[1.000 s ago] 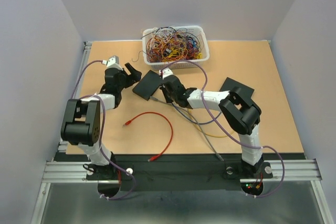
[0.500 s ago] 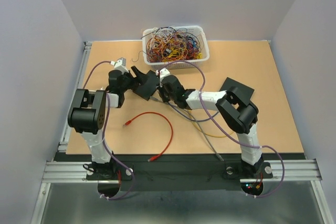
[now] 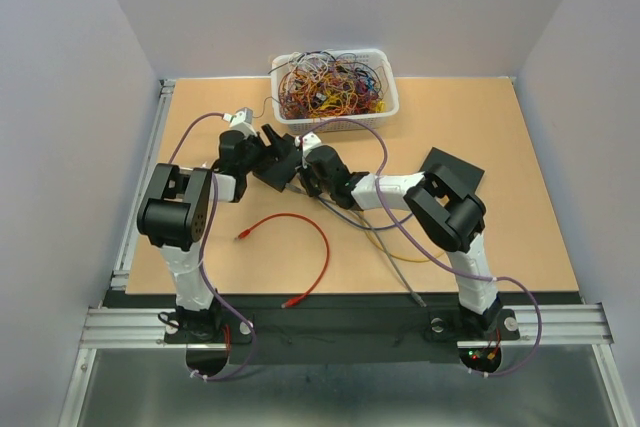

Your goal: Insert the plug into the switch port

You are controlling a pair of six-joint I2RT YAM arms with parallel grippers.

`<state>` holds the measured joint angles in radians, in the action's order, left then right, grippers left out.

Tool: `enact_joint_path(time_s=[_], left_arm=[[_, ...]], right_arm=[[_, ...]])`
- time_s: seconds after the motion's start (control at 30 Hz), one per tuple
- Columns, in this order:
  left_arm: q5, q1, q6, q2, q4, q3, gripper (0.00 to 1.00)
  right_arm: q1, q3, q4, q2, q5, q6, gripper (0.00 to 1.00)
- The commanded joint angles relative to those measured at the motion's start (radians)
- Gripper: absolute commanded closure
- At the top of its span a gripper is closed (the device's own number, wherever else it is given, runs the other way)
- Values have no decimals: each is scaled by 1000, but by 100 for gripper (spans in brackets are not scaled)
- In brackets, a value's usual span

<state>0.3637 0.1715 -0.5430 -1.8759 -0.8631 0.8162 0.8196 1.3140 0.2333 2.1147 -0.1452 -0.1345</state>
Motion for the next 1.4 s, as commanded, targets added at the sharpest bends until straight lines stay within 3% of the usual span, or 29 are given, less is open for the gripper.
enact_joint_path(time_s=[0.0,0.23,0.4,0.6,0.73,1.07,1.37], left_arm=[[-34,11,9,-14,22,1,16],[-162,14,15,63,67,-2,16],[-296,11,25,51,251,96,16],[-270,19,43,12,273,136,16],[-175,34,75,-26,279,162,17],[-147,75,90,-63,260,138,17],[-117,83,117,-85,246,158,17]], right_arm=[[9,16,77,-2,4,7,100],[7,-12,93,-35,-31,10,100],[9,-16,90,-38,-22,9,100],[9,-21,92,-45,-28,9,100],[9,-27,101,-52,-24,6,100],[9,-51,130,-74,-24,-1,100],[7,-73,135,-102,-129,9,100]])
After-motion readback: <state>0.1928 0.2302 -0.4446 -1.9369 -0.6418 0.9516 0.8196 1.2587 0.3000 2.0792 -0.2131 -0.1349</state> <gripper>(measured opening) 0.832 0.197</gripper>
